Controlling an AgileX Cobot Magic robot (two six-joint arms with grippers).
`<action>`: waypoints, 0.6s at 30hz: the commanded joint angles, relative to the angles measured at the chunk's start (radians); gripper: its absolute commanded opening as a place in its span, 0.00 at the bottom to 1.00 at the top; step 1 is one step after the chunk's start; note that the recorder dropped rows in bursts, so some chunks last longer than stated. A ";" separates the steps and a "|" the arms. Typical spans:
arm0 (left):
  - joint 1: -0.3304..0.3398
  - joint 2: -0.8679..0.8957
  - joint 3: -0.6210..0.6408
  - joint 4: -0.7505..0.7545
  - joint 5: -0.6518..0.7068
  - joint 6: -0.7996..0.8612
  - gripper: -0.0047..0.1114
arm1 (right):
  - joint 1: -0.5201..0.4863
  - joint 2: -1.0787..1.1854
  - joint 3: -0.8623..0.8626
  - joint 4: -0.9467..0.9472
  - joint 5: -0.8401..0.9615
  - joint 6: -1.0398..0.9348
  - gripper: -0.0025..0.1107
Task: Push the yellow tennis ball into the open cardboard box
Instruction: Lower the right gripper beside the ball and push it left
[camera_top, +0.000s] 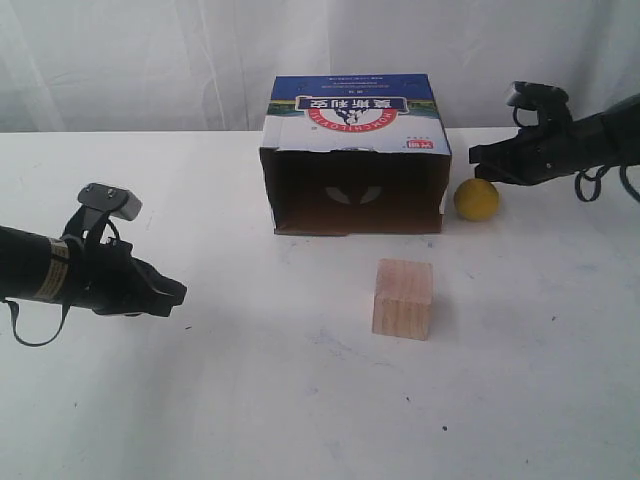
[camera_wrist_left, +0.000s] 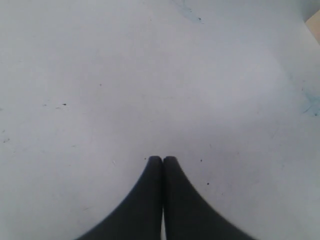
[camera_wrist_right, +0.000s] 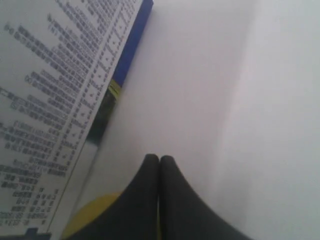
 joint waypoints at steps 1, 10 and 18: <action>0.002 -0.012 0.006 0.008 0.003 0.004 0.04 | -0.004 0.012 0.001 -0.031 0.079 -0.026 0.02; 0.002 -0.012 0.006 0.008 0.007 0.004 0.04 | -0.004 -0.115 0.001 -0.035 0.324 0.030 0.02; 0.002 -0.012 0.006 0.008 -0.006 0.004 0.04 | -0.004 -0.210 0.012 -0.387 0.394 0.362 0.02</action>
